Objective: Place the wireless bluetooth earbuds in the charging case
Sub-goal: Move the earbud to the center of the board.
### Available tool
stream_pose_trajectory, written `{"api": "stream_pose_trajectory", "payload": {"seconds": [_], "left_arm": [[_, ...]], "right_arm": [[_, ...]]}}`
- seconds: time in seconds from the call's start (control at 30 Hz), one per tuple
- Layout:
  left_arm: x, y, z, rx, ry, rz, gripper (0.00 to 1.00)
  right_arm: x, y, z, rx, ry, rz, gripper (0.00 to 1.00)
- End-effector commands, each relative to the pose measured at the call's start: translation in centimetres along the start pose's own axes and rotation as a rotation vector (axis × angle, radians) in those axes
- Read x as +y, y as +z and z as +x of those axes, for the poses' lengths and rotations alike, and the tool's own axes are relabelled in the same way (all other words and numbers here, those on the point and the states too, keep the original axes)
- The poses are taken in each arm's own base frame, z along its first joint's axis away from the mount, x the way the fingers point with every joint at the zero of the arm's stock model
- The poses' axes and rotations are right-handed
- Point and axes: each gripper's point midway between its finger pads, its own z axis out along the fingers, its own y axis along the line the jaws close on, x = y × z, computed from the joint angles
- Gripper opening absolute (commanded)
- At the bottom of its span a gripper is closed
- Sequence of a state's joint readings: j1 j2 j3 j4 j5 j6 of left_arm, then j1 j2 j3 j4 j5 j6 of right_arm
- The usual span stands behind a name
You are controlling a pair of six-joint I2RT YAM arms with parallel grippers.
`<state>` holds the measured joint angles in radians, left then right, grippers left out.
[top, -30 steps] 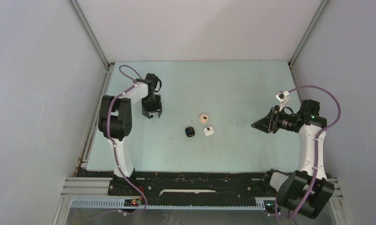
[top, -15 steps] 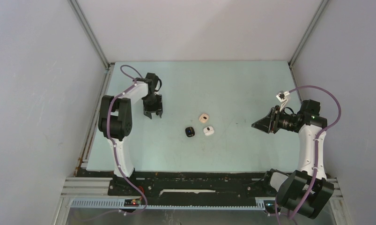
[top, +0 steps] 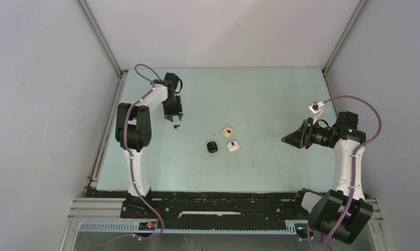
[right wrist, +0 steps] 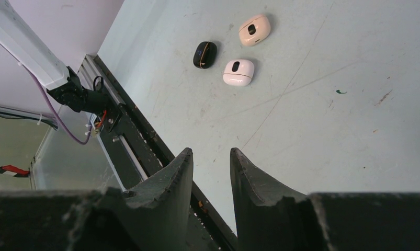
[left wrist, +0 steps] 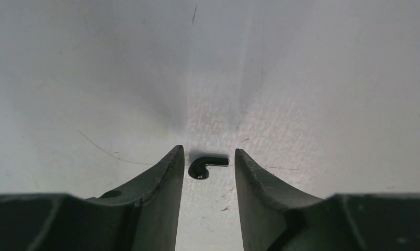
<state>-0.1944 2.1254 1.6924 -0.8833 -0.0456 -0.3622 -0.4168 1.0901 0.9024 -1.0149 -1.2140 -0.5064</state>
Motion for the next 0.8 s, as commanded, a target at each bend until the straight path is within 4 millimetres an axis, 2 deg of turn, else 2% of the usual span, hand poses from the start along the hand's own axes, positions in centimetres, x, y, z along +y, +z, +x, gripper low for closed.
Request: {"api": "stream_pose_trajectory", "payload": {"seconds": [0.0,0.13,0.27,0.53,0.63,0.77], "left_arm": [[0.0,0.6,1.0,0.036,-0.013,-0.011,0.46],[-0.1,1.1,2.1,0.07,0.001,-0.008,0.45],[-0.9,1.2,3.3,0.11,0.029,0.005,0.38],[-3.8,1.4,8.0,0.193,0.103,0.061,0.32],[-6.0,1.5,10.1,0.214,0.151,0.092,0.31],[-10.1,1.3,12.9,0.234,0.217,0.152,0.31]], "right_arm": [[-0.1,-0.4,-1.3,-0.019,-0.049,0.013,0.35],[-0.1,-0.3,-1.3,-0.019,-0.045,0.013,0.35],[-0.1,-0.4,-1.3,-0.018,-0.044,0.015,0.35],[-0.2,-0.4,-1.3,-0.018,-0.045,0.019,0.35],[-0.2,-0.4,-1.3,-0.018,-0.043,0.018,0.35],[-0.3,-0.4,-1.3,-0.017,-0.041,0.02,0.35]]}}
